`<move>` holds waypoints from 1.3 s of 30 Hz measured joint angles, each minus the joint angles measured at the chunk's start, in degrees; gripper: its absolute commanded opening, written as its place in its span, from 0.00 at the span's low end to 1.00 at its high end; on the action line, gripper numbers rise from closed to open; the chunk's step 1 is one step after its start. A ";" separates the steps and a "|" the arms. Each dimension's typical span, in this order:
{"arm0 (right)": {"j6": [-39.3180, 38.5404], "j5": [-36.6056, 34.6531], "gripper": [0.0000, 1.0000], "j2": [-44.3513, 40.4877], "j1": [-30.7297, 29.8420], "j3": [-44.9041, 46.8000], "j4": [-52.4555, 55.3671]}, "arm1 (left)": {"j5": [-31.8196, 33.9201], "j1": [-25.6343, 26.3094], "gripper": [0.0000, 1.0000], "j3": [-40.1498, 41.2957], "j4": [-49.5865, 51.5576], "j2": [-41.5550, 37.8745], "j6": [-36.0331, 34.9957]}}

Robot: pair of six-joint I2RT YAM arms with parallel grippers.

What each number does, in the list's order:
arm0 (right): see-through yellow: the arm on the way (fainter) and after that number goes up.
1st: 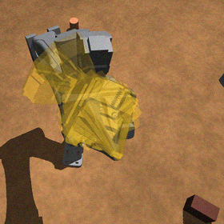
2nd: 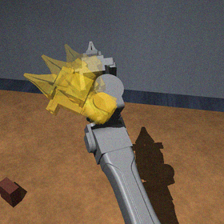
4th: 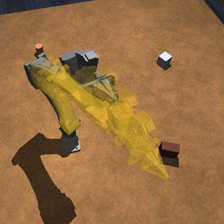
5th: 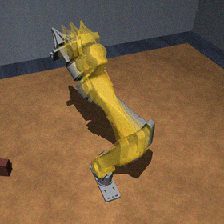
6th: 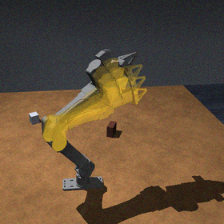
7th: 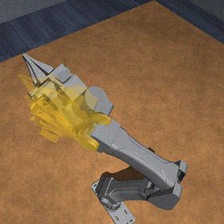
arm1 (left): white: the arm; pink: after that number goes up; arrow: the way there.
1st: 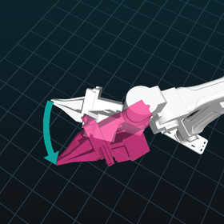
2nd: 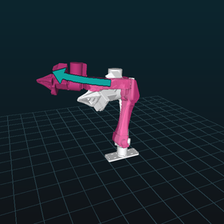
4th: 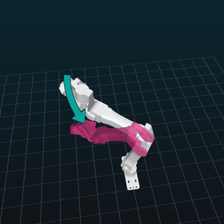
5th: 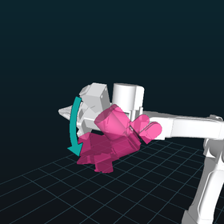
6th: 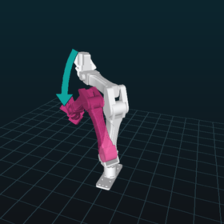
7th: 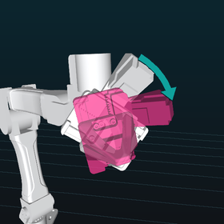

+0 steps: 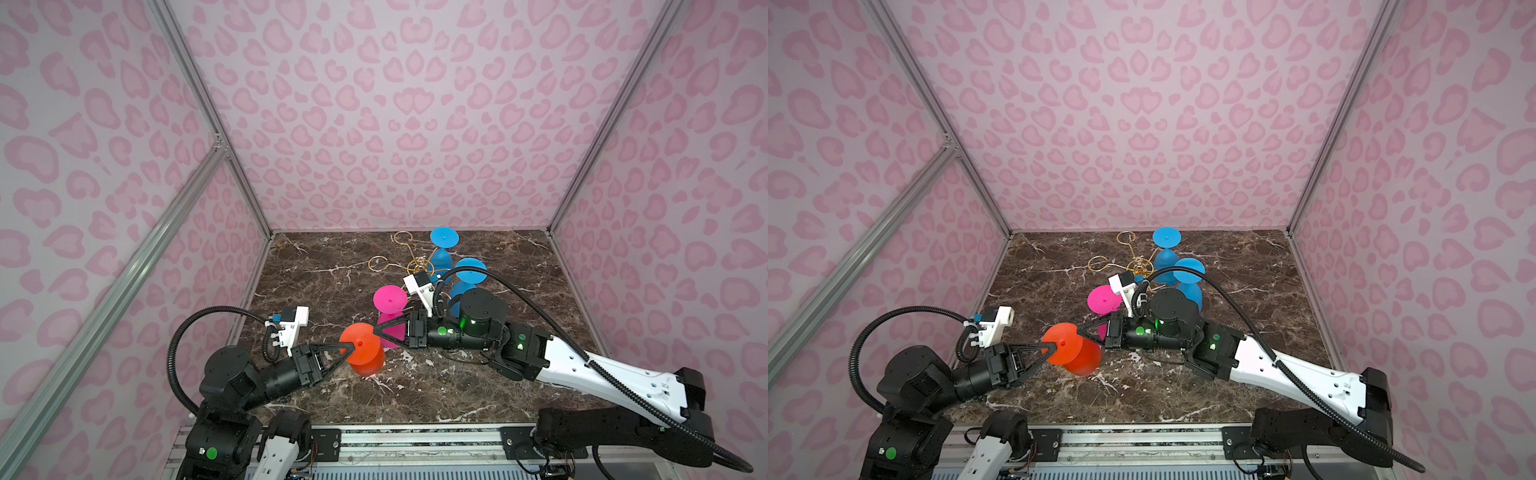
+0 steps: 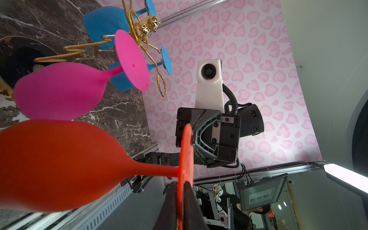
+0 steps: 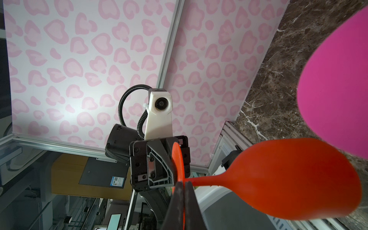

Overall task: Take the wine glass off the wine glass rack
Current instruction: Pass the wine glass.

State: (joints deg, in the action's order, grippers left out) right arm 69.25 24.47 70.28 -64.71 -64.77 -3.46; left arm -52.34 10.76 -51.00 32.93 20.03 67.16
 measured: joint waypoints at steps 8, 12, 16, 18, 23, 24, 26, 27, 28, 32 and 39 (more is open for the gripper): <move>-1.38 -0.09 0.64 -1.05 1.01 -1.09 2.99 | 2.51 0.00 0.03 -0.94 0.81 -0.90 -3.26; -4.42 -1.95 0.68 -4.28 3.45 -4.48 7.37 | 4.81 0.00 0.03 -2.36 2.21 -1.03 -7.04; -8.74 -2.29 0.69 -5.70 5.95 -10.23 12.81 | 7.30 0.00 0.03 -5.01 4.94 -0.07 -12.76; -11.58 -2.38 0.69 -5.62 6.99 -13.75 15.74 | 9.40 0.00 0.03 -6.45 6.14 0.61 -16.90; -19.50 -2.38 0.68 -3.43 9.99 -20.65 24.70 | 16.72 0.00 0.03 -8.92 7.65 0.90 -30.64; -21.11 -2.40 0.68 -2.71 10.56 -21.84 26.75 | 18.51 0.00 0.03 -9.16 7.61 0.92 -33.90; -24.04 -2.60 0.68 -1.51 11.58 -23.52 29.90 | 21.73 0.00 0.03 -9.27 7.52 0.90 -39.85; -25.33 -2.93 0.68 -0.87 11.80 -24.22 31.30 | 22.97 0.00 0.03 -9.27 7.43 0.96 -42.62; -26.69 -3.08 0.68 -0.09 12.02 -24.90 32.54 | 23.61 0.00 0.03 -9.25 7.23 1.07 -45.40; -30.01 -2.84 0.68 2.69 12.66 -26.01 35.12 | 24.26 0.07 0.03 -8.17 5.46 1.31 -54.84; -32.68 -0.52 0.66 10.25 13.20 -31.56 35.23 | 23.78 0.17 0.03 -5.07 2.36 0.70 -69.66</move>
State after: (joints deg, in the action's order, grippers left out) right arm 36.58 23.94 80.53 -51.51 -96.33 31.77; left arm -28.56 10.94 -56.07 35.29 20.73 -2.50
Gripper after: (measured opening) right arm 0.667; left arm 0.065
